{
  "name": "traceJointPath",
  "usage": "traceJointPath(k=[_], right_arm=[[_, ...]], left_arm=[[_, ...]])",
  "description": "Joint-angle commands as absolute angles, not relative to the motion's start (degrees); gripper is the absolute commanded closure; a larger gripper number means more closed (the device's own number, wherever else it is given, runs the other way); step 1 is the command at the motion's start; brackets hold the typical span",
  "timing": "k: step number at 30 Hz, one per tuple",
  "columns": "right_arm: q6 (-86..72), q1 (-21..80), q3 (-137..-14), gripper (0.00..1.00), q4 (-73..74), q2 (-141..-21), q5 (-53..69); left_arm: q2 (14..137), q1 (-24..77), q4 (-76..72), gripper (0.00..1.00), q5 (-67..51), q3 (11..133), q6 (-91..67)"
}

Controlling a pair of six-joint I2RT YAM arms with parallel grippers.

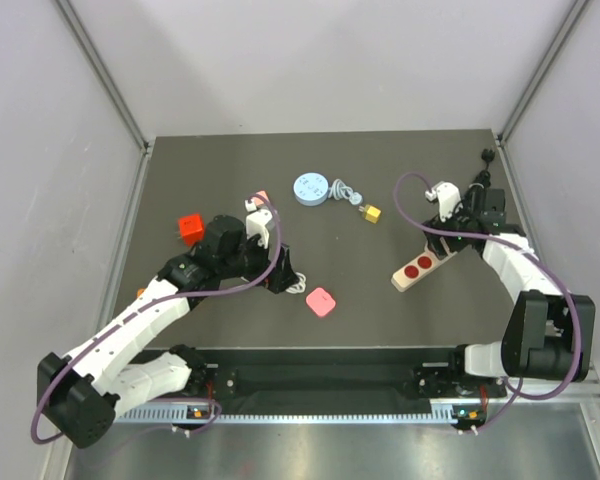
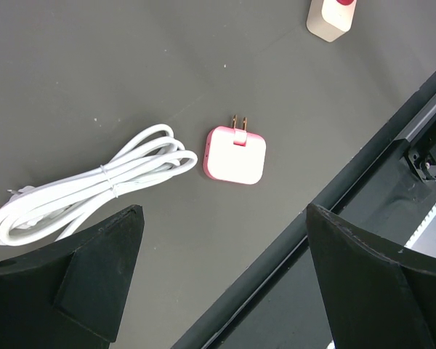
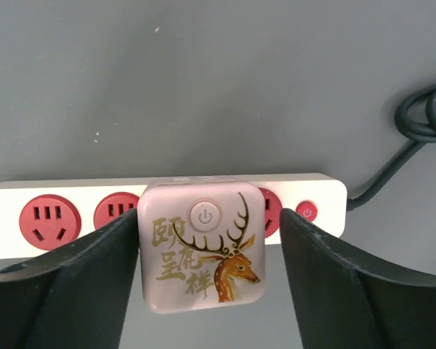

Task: Insert the plug

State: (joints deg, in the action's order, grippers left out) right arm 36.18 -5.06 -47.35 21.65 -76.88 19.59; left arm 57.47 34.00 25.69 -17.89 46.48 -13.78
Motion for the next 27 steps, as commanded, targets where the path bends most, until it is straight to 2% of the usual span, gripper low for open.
traceJointPath(k=[1, 8, 13, 15, 16, 17, 18, 19, 20, 22, 27], right_arm=[[36.2, -5.4, -51.4, 0.22, 21.6, -75.5, 20.2], [35.2, -4.6, -55.1, 0.15, 23.6, -73.7, 21.6], [30.0, -4.5, -57.7, 0.19, 24.3, -71.0, 20.2], [19.7, -4.4, -59.2, 0.29, 22.6, -70.4, 15.6], [14.2, -4.4, -59.8, 0.54, 22.1, -70.6, 12.7], [4.1, -4.4, -61.8, 0.64, 24.6, -71.7, 10.0], [0.4, -4.4, -63.2, 0.75, 27.0, -72.8, 6.8], [-4.2, -4.4, -64.8, 0.98, 29.7, -74.1, 5.5], [-10.7, -4.4, -68.3, 1.00, 33.4, -77.2, 4.5], [-13.4, -4.4, -71.4, 1.00, 42.8, -80.2, 5.3], [-19.3, -3.5, -68.1, 1.00, 41.4, -76.5, 1.4]], left_arm=[[56.2, 34.2, 23.6, 0.03, -17.1, 46.7, -13.3], [56.0, 34.1, 23.6, 0.03, -17.1, 46.7, -13.2], [56.0, 34.2, 23.5, 0.02, -17.1, 46.7, -13.3], [56.0, 34.1, 23.4, 0.02, -17.3, 46.7, -13.4], [56.1, 34.2, 23.4, 0.02, -17.3, 46.7, -13.4], [56.0, 34.2, 23.3, 0.02, -17.4, 46.7, -13.4], [56.0, 34.2, 23.3, 0.02, -17.6, 46.7, -13.4], [55.9, 34.1, 23.3, 0.02, -17.7, 46.7, -13.4], [55.9, 34.2, 23.3, 0.02, -17.8, 46.6, -13.5], [55.8, 34.2, 23.2, 0.02, -18.1, 46.4, -13.6], [55.6, 34.3, 22.9, 0.02, -18.8, 46.1, -13.9]])
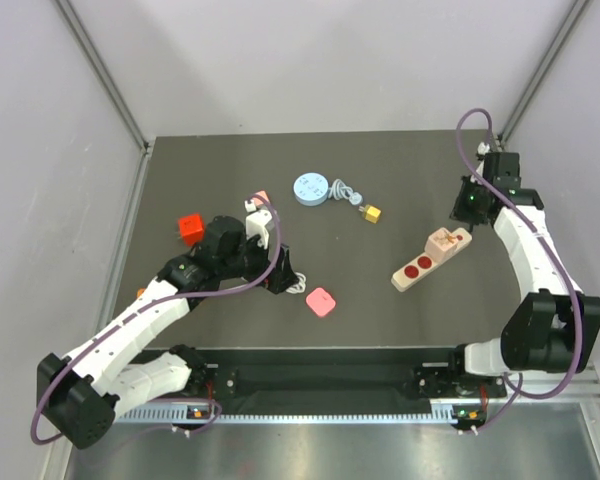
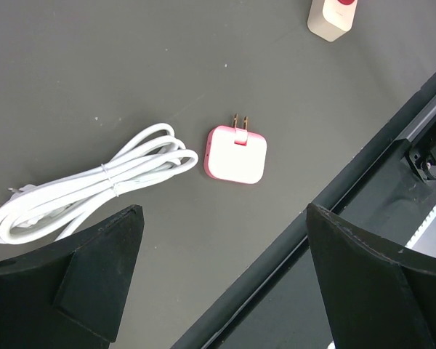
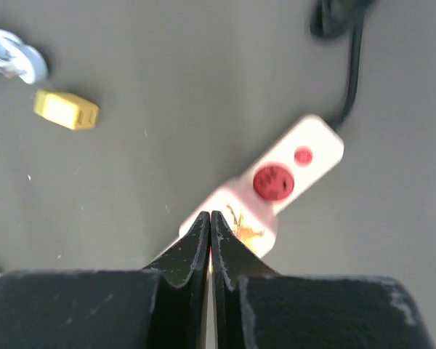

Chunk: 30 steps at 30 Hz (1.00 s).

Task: Insert the plug

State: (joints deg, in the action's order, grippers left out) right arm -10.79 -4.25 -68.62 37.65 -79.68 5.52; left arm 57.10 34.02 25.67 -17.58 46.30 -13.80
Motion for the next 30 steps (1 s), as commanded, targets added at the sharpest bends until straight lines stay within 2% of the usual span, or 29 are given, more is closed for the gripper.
traceJointPath(k=[1, 3, 7, 12, 20, 24, 25, 29, 30], right_arm=[[-19.9, -3.5, -67.4, 1.00, 41.0, -75.9, 1.1], [-20.5, -3.5, -66.5, 1.00, 41.2, -76.6, 0.4], [-21.4, -3.0, -57.3, 1.00, 39.3, -79.6, 2.8], [-22.3, -3.0, -53.4, 1.00, 40.4, -79.7, -3.3], [-20.7, -2.2, -62.3, 1.00, 42.5, -78.9, -1.1], [-20.6, 3.7, -69.8, 0.99, 45.4, -78.2, -2.2], [-20.6, 5.1, -70.7, 0.98, 45.8, -78.5, -2.5], [-21.1, 12.6, -73.5, 0.75, 43.2, -80.9, -0.8], [-20.2, 15.5, -74.6, 0.62, 41.7, -81.9, -0.2]], left_arm=[[55.6, 34.3, 22.9, 0.02, -18.6, 46.1, -13.9], [55.5, 34.2, 22.9, 0.02, -18.8, 46.1, -14.0], [55.4, 34.2, 23.0, 0.03, -18.4, 46.2, -14.0], [55.5, 34.2, 23.0, 0.03, -18.1, 46.2, -13.9], [55.7, 34.4, 23.1, 0.03, -15.3, 46.1, -15.3], [56.7, 34.3, 24.0, 0.02, -2.6, 47.6, -23.0], [57.4, 34.2, 25.0, 0.02, -2.1, 48.7, -24.0], [63.0, 33.8, 29.4, 0.02, 1.4, 53.7, -27.1], [63.7, 33.7, 29.6, 0.02, 2.1, 54.6, -28.1]])
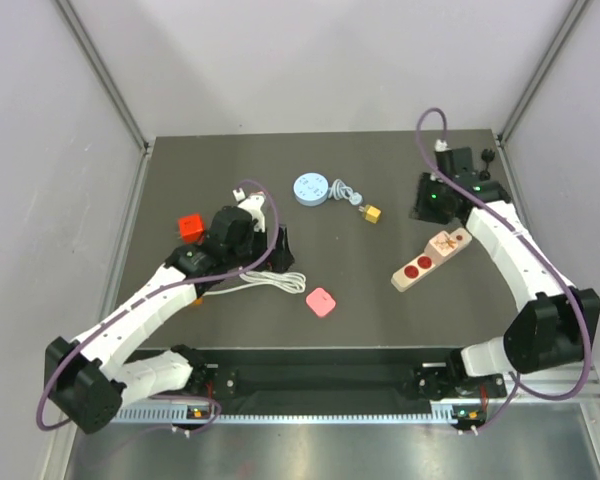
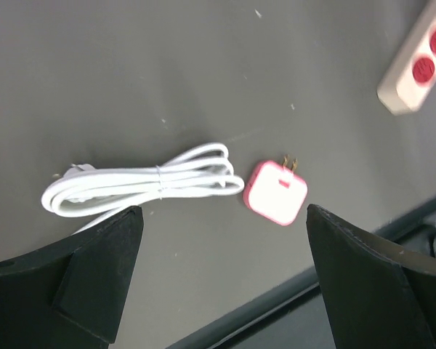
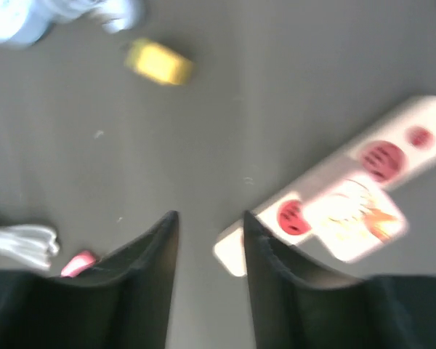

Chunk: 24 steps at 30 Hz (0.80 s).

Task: Insert the plug

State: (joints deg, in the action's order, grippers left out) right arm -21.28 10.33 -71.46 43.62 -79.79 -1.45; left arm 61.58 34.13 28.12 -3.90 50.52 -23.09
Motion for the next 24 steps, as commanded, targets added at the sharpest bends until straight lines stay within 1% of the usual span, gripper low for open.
traceJointPath(k=[1, 3, 4, 5, 9, 11, 12, 15, 18, 20, 21, 24], right_arm=[[-19.3, 16.9, -75.6, 0.57, 39.6, -84.8, 1.7], [-15.9, 19.1, -80.0, 0.47, 38.7, -88.5, 2.0], [-14.5, 20.7, -81.7, 0.45, 38.4, -92.3, 2.1], [-13.2, 21.6, -83.0, 0.43, 37.1, -93.9, 2.1], [-9.8, 25.0, -87.9, 0.42, 36.1, -99.5, 5.1], [-10.1, 25.9, -87.5, 0.41, 35.5, -100.8, 5.8], [-10.3, 26.1, -86.7, 0.39, 34.4, -101.2, 5.9], [-7.9, 26.3, -86.0, 0.34, 32.7, -103.3, 4.6], [-2.5, 26.1, -86.5, 0.33, 32.1, -105.7, 1.0], [-0.4, 25.6, -86.9, 0.32, 30.1, -108.1, 0.4], [3.5, 25.4, -88.5, 0.33, 30.3, -109.2, 0.4], [8.0, 25.3, -91.7, 0.34, 33.7, -113.5, 0.4]], left_arm=[[64.4, 33.4, 29.6, 0.02, 4.2, 54.8, -30.7], [66.4, 32.0, 29.8, 0.02, 3.4, 55.6, -32.3], [67.0, 31.3, 29.6, 0.03, 2.2, 55.8, -32.6], [67.9, 30.0, 28.7, 0.03, -2.2, 56.1, -32.3], [69.4, 27.3, 27.1, 0.09, -12.7, 56.5, -28.7], [70.4, 27.4, 26.5, 0.12, -16.8, 56.2, -25.0], [70.8, 27.5, 26.6, 0.14, -20.4, 56.3, -24.0], [72.8, 27.8, 28.3, 0.15, -19.2, 56.3, -22.9], [74.3, 27.9, 28.2, 0.16, -20.1, 56.3, -22.8], [75.2, 27.9, 27.0, 0.17, -21.3, 56.4, -23.6], [75.3, 27.8, 26.5, 0.18, -21.4, 56.5, -24.1], [75.5, 27.9, 24.7, 0.20, -22.1, 56.7, -26.5]])
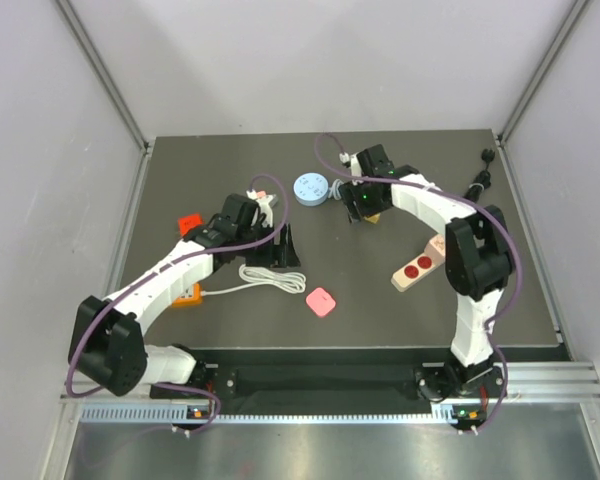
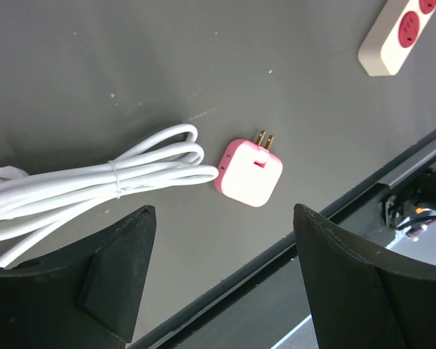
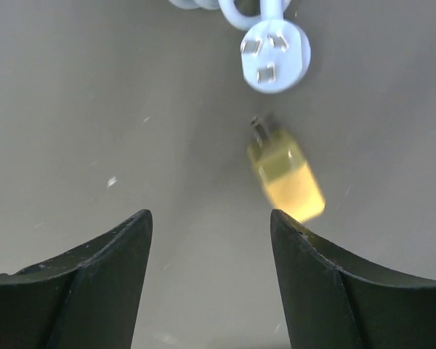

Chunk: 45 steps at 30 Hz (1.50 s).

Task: Insert the plug

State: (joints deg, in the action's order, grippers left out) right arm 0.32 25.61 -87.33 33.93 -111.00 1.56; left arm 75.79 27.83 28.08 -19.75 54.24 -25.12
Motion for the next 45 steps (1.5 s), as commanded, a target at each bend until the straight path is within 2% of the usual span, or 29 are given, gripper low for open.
traceJointPath(k=[1, 7, 14, 18, 27, 32, 35, 45], right_arm=[[9.0, 25.3, -91.8, 0.35, 33.8, -114.8, 0.4], [12.4, 24.9, -90.1, 0.39, 31.7, -116.3, -5.0], [11.8, 24.5, -89.1, 0.41, 29.7, -112.8, -5.3], [6.5, 23.5, -92.3, 0.38, 30.3, -113.7, -8.3], [-14.5, 21.6, -101.9, 0.42, 38.1, -119.3, -3.8], [-25.1, 19.4, -103.4, 0.45, 41.3, -121.8, -3.5], [-30.2, 19.4, -102.4, 0.43, 42.2, -122.2, -4.6], [-34.5, 18.1, -102.2, 0.46, 39.8, -124.5, -6.9]], left_arm=[[75.5, 27.9, 24.3, 0.20, -22.3, 56.7, -27.0], [75.2, 27.6, 24.7, 0.20, -21.2, 56.6, -26.2], [76.0, 27.4, 25.1, 0.19, -21.0, 56.3, -25.0], [76.6, 27.2, 24.7, 0.19, -20.8, 56.3, -25.0], [79.2, 26.9, 24.1, 0.19, -22.3, 57.2, -24.3], [80.3, 26.9, 24.5, 0.20, -22.9, 57.9, -23.6], [80.4, 26.8, 24.0, 0.20, -22.6, 57.3, -23.2], [81.7, 26.9, 22.2, 0.20, -24.4, 56.3, -23.4]])
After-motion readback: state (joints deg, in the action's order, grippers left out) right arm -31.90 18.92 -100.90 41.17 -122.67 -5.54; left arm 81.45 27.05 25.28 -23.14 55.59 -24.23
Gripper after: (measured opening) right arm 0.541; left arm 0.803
